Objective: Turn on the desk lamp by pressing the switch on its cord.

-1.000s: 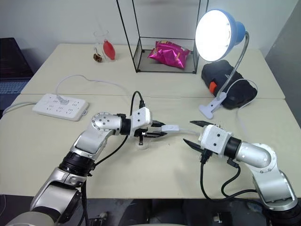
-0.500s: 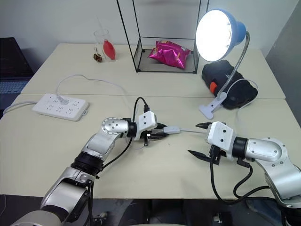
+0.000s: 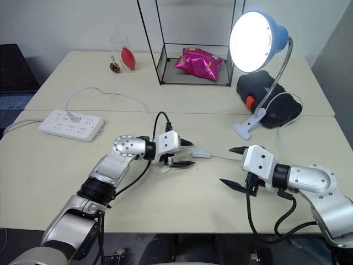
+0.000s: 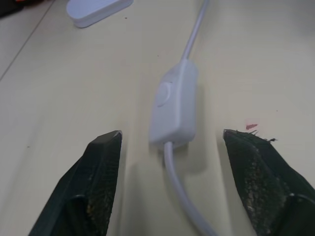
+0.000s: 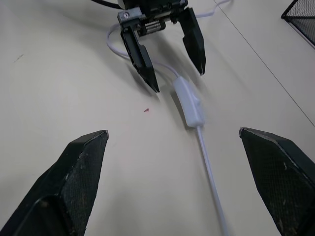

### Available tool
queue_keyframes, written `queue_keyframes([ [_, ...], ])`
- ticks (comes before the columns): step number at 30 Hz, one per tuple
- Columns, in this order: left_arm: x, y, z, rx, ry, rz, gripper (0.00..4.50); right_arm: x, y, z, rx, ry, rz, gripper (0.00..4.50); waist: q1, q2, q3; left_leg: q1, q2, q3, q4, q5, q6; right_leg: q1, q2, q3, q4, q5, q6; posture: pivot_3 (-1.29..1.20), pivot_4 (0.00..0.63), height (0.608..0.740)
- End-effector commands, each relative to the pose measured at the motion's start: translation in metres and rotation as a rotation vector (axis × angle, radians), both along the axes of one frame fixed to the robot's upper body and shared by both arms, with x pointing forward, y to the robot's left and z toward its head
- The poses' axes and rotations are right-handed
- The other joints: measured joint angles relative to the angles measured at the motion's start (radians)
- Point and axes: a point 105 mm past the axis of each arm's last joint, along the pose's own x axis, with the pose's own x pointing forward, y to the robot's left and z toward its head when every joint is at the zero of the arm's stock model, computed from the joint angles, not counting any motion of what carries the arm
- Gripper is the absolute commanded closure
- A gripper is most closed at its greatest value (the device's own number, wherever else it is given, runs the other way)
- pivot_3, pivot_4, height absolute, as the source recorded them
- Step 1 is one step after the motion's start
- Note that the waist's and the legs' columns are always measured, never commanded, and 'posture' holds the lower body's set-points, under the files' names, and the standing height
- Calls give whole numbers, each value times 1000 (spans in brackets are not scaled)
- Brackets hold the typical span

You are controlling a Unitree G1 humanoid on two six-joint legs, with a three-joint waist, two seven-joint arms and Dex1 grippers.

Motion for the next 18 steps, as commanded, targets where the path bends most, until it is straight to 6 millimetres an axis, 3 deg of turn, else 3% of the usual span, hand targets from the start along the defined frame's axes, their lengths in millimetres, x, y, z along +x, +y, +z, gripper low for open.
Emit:
queue_keyframes([
  [1, -4, 11, 38, -84, -97, 5, 64, 6, -2, 7, 20, -22, 7, 0, 0, 0, 0, 0, 0, 0, 0, 0, 0, 0, 0, 0, 0, 0, 0, 0, 150, 740],
  [4, -16, 22, 66, -159, -105, 21, 64, 15, -8, 12, 44, -21, -19, 0, 0, 0, 0, 0, 0, 0, 0, 0, 0, 0, 0, 0, 0, 0, 0, 0, 150, 740],
  [7, -23, 40, 78, -149, -110, 104, 64, 22, -13, 19, 61, -50, -37, 0, -1, 0, 0, 0, 1, 0, 0, 0, 0, 0, 0, 0, 0, 0, 0, 0, 150, 740],
  [13, -40, 93, 94, -151, -43, 315, 64, 29, -20, 34, 119, -107, -6, 0, -2, 0, 0, 0, 2, 0, -1, 0, 0, -1, 0, 0, 0, 0, 0, 0, 150, 740],
  [18, -60, 108, 93, -158, 52, 375, 64, 22, -21, 37, 129, -23, 92, 0, 0, 0, 1, 0, 3, 0, -1, 0, 0, 0, -1, 0, 0, 0, 0, 0, 150, 740],
])
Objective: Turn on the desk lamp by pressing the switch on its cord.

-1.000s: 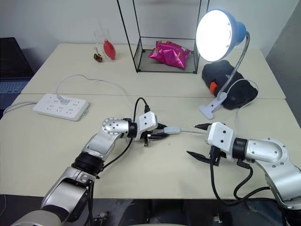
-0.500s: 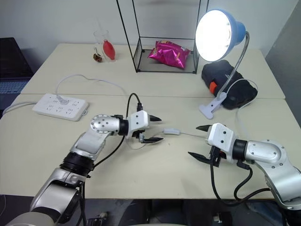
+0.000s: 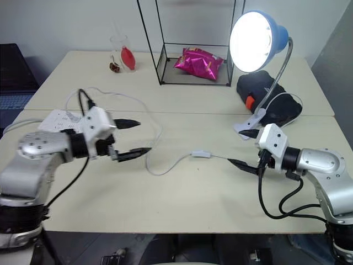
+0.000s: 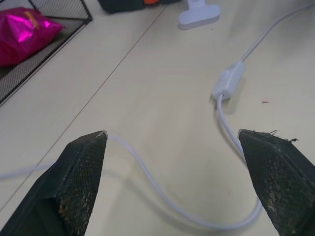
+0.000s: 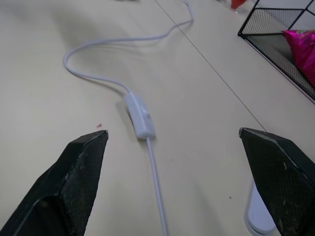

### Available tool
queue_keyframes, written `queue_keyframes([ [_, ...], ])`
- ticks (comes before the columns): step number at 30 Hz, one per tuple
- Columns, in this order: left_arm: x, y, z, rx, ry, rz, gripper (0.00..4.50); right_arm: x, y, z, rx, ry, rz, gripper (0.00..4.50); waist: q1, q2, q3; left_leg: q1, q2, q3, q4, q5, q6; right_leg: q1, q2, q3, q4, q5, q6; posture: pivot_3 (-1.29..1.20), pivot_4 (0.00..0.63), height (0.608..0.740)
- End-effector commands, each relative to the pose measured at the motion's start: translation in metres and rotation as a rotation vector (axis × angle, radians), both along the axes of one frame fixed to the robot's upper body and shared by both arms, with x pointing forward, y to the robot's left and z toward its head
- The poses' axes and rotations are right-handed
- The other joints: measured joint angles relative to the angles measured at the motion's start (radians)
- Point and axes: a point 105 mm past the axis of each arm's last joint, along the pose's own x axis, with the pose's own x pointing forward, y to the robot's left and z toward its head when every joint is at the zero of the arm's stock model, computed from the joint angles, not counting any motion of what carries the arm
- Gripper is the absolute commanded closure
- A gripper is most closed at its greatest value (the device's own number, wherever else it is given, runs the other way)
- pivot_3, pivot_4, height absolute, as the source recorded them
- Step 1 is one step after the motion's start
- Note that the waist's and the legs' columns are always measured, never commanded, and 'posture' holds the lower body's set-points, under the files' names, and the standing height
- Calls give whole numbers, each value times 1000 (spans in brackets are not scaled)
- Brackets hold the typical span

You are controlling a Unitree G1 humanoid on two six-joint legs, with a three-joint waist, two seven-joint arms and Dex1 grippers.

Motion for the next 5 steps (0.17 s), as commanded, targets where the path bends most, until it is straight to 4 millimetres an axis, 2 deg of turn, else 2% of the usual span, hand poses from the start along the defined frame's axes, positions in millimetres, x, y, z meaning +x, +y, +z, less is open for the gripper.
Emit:
queue_keyframes([
  [1, -15, -2, 9, -38, 19, 1, 64, -5, 1, 13, 25, 0, 69, 0, 3, 0, 0, 0, 0, 0, 0, 0, 0, 0, 0, 0, 0, 0, 0, 0, 150, 740],
  [5, -22, -8, 3, -92, 67, -1, 64, -3, 0, 10, 20, 10, 78, 0, 3, 0, 0, 0, 0, 0, 0, 0, 0, 1, -2, 0, 0, 0, 0, 0, 150, 740],
])
